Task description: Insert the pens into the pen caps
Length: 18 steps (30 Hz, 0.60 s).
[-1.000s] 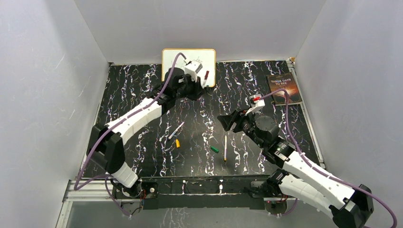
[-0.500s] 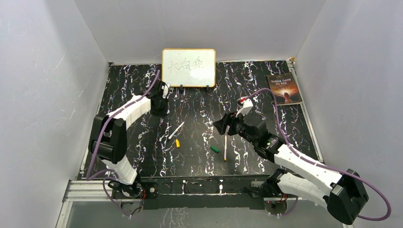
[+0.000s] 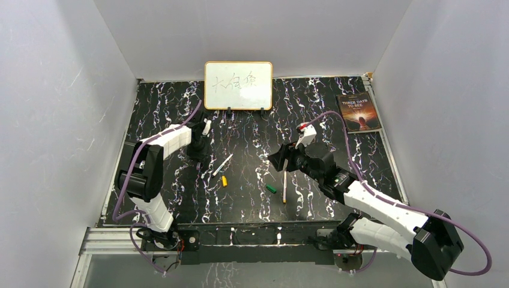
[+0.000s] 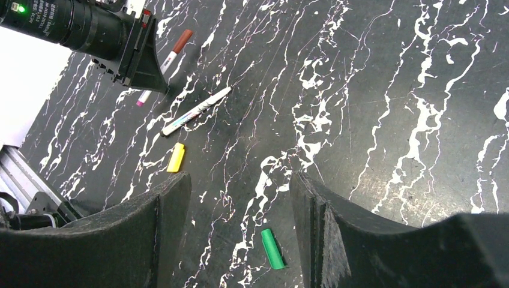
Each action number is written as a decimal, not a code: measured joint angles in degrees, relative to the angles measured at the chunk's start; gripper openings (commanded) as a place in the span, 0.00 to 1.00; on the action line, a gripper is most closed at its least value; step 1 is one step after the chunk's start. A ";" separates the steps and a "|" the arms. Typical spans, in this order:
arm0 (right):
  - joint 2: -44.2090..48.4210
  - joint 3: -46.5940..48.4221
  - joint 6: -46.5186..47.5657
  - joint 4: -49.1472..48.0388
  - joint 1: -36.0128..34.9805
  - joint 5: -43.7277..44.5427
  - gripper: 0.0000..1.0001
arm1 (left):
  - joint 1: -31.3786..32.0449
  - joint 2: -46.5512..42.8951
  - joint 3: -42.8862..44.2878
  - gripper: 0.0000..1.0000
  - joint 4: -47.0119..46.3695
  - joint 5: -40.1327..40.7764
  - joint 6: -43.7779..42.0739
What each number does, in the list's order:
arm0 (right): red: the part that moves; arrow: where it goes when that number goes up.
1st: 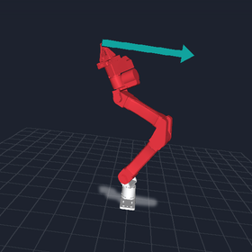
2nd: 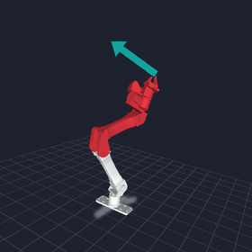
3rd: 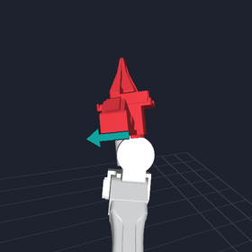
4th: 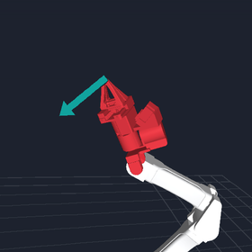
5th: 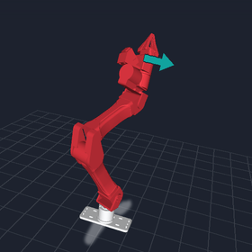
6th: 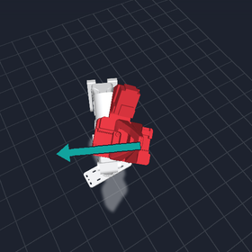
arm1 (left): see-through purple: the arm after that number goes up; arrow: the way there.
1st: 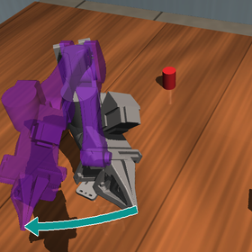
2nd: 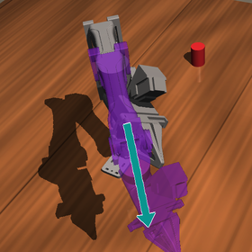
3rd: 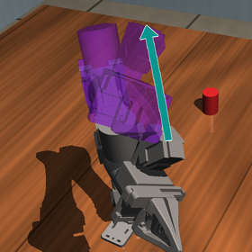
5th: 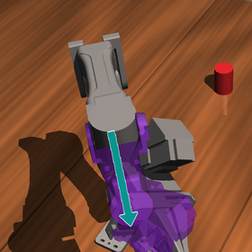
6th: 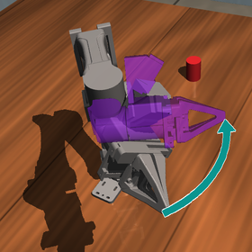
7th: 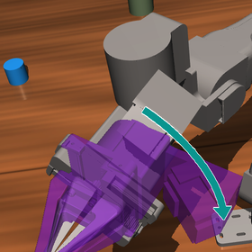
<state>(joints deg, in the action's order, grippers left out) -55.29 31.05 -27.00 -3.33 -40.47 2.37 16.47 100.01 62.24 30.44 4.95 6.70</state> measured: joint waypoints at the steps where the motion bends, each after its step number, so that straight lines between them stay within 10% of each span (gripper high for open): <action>1: -0.17 0.00 0.02 0.02 0.02 -0.02 0.60 | -0.17 0.00 -0.35 0.15 0.00 0.07 0.04; 18: -0.33 0.00 0.15 -0.31 0.09 -0.48 0.60 | -1.75 -1.70 -0.87 0.31 -0.55 0.37 0.96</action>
<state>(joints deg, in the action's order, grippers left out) -55.61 31.05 -26.85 -3.64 -40.38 1.89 14.72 98.30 61.36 29.89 5.32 7.66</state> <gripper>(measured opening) 0.602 0.271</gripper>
